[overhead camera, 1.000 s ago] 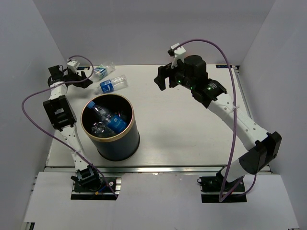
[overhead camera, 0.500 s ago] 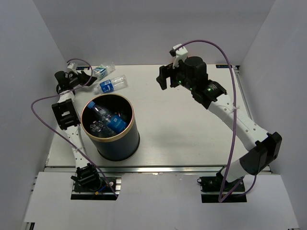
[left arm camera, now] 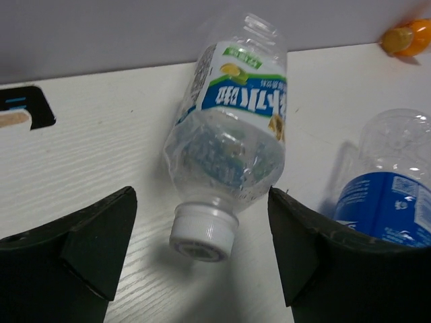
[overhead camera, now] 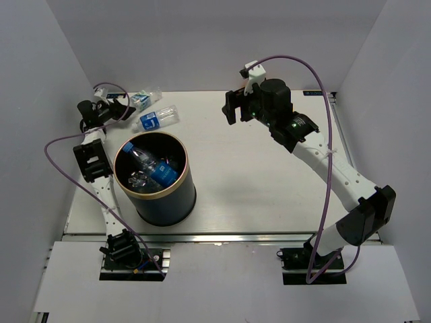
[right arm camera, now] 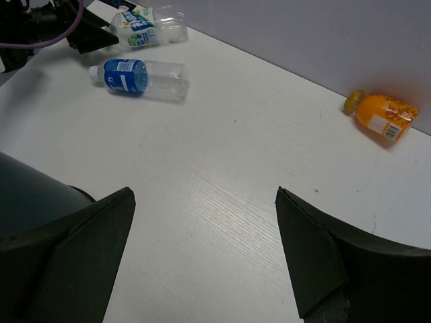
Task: Put the plastic bottles in the bin
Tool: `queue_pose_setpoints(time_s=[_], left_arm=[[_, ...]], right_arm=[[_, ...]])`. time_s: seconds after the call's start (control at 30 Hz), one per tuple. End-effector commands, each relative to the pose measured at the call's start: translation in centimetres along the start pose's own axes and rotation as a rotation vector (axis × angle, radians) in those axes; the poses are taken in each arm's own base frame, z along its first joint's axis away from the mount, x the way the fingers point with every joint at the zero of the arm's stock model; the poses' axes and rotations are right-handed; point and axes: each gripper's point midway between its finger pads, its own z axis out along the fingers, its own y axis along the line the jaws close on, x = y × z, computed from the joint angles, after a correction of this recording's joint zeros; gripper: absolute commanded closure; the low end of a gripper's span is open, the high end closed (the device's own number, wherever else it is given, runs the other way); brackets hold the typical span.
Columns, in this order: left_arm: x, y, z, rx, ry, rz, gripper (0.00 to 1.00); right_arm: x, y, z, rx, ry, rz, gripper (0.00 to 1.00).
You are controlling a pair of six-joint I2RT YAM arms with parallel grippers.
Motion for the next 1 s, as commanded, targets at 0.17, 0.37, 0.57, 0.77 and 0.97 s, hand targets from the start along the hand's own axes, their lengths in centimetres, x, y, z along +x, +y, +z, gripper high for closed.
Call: queue_pose_setpoints(time_s=[0.17,0.37,0.57,0.77,0.97], left_arm=[[-3.5,-0.5,-0.3,-0.061,0.016,0.079,0.17],[-3.7,-0.9,-0.5,-0.061,0.015,0.084,0.3],[-5.4,-2.6,-1.4,-0.052,0.016,0.146,0.54],[-7.8,-3.5,-3.0,-0.158,-0.033,0.193,1.0],[-9.0,-4.2,-3.4,-0.126,-0.024,0.176,1.0]], right_arm=[[-2.0,-1.0,-0.2,0.038,-0.069,-0.012,0.11],[-1.7,-1.2,0.1,0.042,-0.066,-0.011,0.11],[-1.6,-1.4,0.0,0.044,-0.062,-0.012,0.11],[-1.4,-1.6,-0.1,0.047,-0.062,-0.013,0.11],[-1.7,-1.5,-0.2,0.04,-0.069,-0.011,0.11]])
